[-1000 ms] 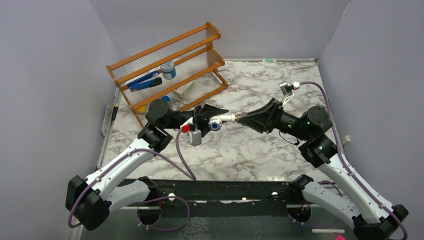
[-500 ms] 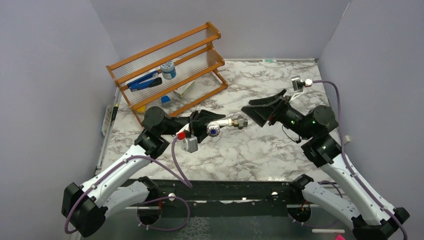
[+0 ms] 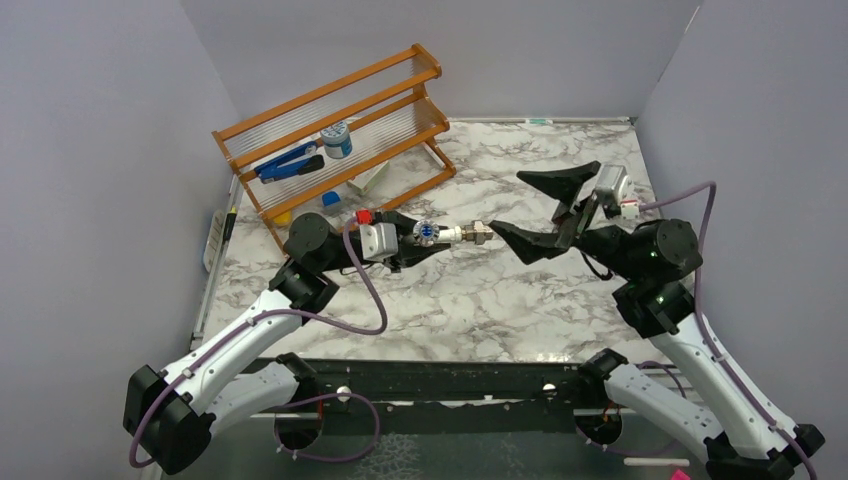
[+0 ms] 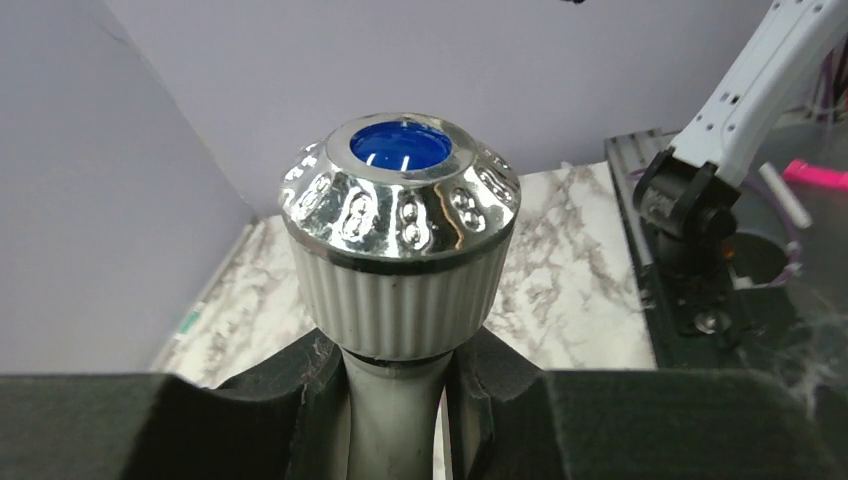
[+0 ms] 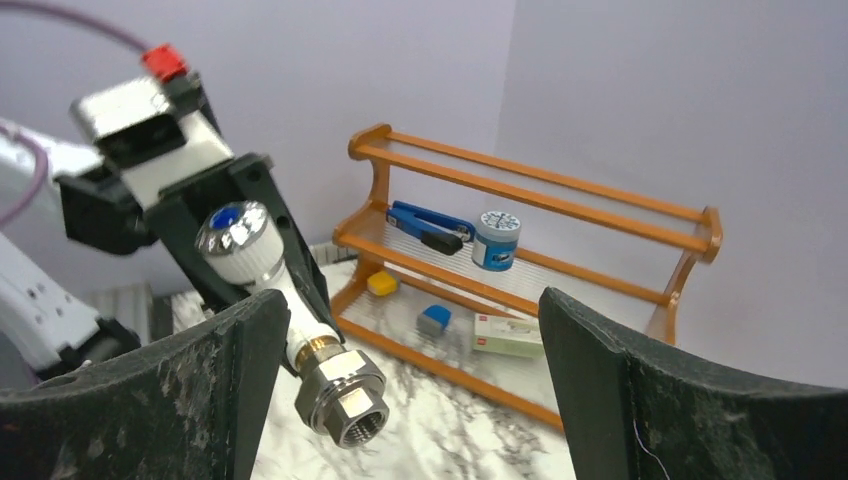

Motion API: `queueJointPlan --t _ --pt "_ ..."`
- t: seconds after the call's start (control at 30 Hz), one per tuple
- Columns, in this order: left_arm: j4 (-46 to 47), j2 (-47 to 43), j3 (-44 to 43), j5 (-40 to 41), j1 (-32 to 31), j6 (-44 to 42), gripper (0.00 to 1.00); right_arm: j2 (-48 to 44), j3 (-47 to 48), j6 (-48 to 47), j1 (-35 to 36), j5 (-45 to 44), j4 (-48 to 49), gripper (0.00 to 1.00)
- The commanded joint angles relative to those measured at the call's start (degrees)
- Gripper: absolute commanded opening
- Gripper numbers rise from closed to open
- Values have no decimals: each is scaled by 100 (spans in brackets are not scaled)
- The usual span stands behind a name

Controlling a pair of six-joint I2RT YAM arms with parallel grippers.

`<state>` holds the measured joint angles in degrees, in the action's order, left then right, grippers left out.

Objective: Install the water faucets

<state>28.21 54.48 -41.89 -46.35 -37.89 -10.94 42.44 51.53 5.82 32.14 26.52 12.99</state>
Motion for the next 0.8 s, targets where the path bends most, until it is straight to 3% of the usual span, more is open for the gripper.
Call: queueJointPlan --t 0.0,0.17,0.43,0.77 --pt "461 -125 -301 274 -25 1659 0 143 240 -1713 -19 1155 -127 100" --pt "479 -26 -454 -68 -25 2404 0 100 197 -2116 -22 1792 33 100" --pt "475 92 -643 -556 -26 2702 0 87 235 -2542 -20 3111 -461 98" --pt "471 269 -815 -814 -20 2955 0 99 -19 -3083 -21 2950 -494 89"
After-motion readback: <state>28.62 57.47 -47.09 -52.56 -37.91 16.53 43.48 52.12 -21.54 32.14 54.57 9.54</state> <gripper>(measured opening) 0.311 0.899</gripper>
